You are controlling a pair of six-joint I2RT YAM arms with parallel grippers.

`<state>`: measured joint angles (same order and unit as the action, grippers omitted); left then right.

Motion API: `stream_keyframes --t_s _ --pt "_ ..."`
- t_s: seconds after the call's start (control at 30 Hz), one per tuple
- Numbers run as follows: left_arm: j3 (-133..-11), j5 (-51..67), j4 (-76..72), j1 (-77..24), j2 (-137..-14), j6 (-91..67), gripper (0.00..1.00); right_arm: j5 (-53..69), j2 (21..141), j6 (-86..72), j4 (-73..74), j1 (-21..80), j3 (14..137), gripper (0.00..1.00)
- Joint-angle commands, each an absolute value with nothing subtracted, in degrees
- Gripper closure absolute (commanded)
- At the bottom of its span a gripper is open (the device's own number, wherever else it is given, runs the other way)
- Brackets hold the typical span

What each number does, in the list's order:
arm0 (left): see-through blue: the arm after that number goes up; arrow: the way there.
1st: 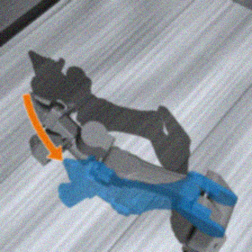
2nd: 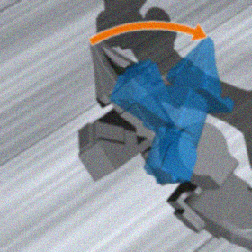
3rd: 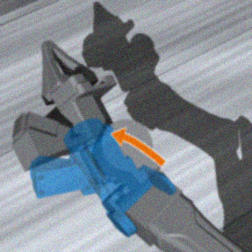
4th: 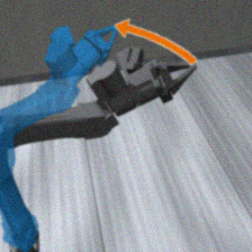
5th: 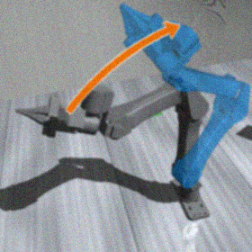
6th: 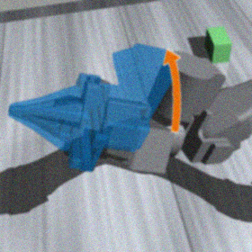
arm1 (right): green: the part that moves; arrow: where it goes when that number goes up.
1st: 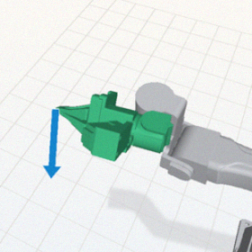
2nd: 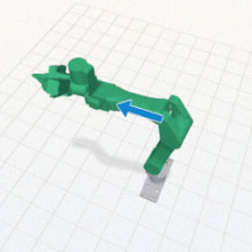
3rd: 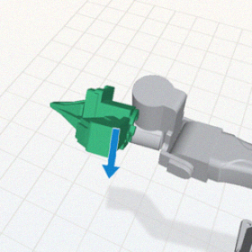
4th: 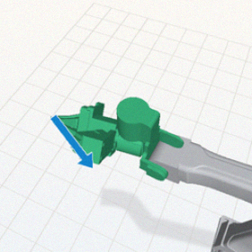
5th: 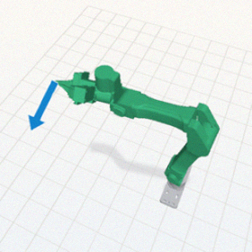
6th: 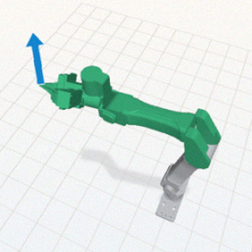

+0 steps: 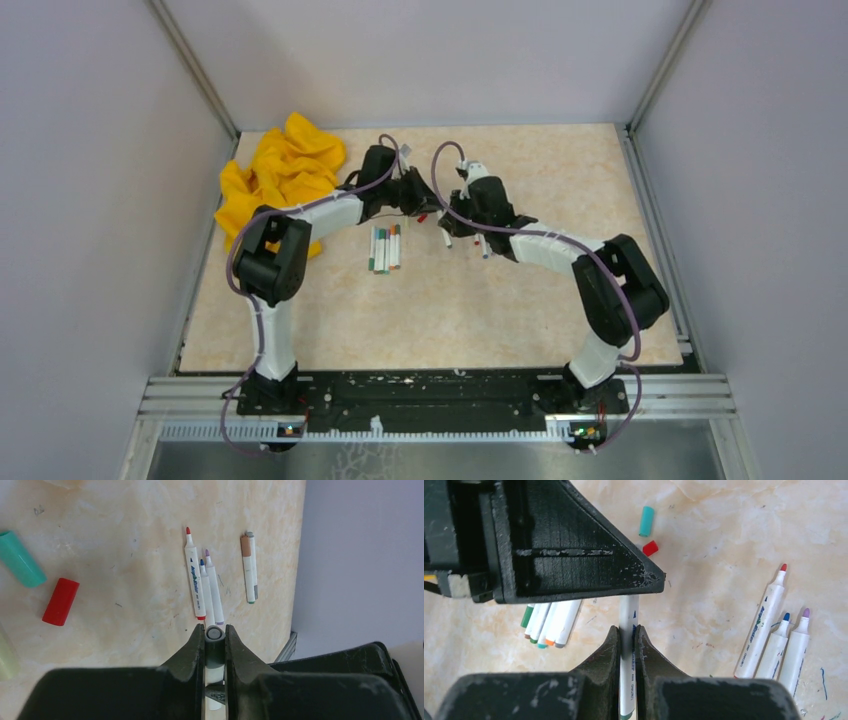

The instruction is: Open the pen caps

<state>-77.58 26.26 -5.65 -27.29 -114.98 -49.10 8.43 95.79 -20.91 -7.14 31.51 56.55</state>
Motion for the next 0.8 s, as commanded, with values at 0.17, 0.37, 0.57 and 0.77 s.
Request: stream_keyframes --t_s 0.17,0.37,0.57,0.77 --pt "-88.8 18.3 -2.6 -20.6 -117.9 -48.2 1.0 8.3 90.9 -20.8 -3.2 34.3 51.3 1.0" --pt "-90.9 19.8 -2.6 -18.3 -118.7 -49.8 1.0 7.4 89.8 -21.2 -2.9 35.2 49.5 1.0" --pt "-91.3 20.7 -4.0 -17.8 -117.9 -52.2 1.0 5.5 90.3 -21.5 -2.8 37.2 48.6 1.0" --pt "-94.0 20.4 1.2 -18.0 -118.2 -47.8 1.0 1.5 88.0 -21.7 -0.9 37.6 49.2 1.0"
